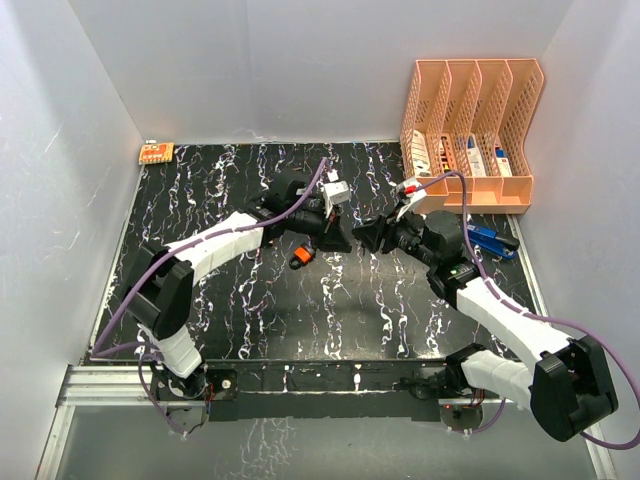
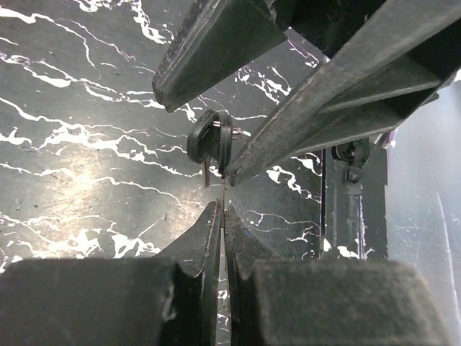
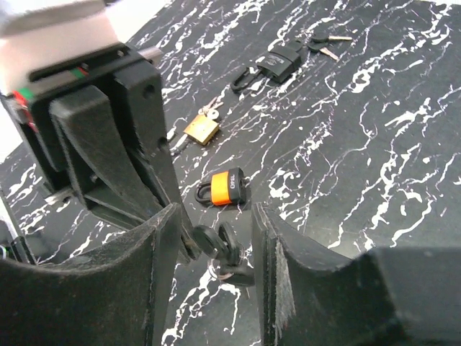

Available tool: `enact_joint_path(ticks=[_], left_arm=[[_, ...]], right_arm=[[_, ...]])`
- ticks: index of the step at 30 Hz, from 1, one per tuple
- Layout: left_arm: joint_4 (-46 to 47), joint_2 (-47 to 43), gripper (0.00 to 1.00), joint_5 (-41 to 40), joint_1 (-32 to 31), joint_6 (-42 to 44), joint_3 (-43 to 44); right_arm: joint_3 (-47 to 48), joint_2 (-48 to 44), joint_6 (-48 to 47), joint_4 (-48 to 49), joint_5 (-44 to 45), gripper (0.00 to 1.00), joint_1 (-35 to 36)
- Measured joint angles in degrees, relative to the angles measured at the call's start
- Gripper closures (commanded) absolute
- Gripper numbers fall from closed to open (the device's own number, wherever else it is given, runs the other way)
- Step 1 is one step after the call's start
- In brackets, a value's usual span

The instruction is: Unlock with the key

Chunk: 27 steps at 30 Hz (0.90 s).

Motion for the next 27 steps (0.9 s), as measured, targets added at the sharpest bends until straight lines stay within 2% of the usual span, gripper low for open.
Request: enact_joint_path(ticks=[7,21,27], left_arm=[[-6.49,2.99,1.0,3.74,0.13,2.93,3.1],[-12.98,4.31,1.0,9.73,2.47,6.54,5.66],[-14.75,4.72,1.0,10.95,2.64,7.61,6.69]], right_arm=[[-0.04,0.0,-0.13,2.16,-2.51,0.69,-0.02],[-0.74,2.38,-1.44,3.02,-8.5,0.7,-1.16],[-0.74,2.97,-1.46,3.34,-11.19,0.75,-1.31]])
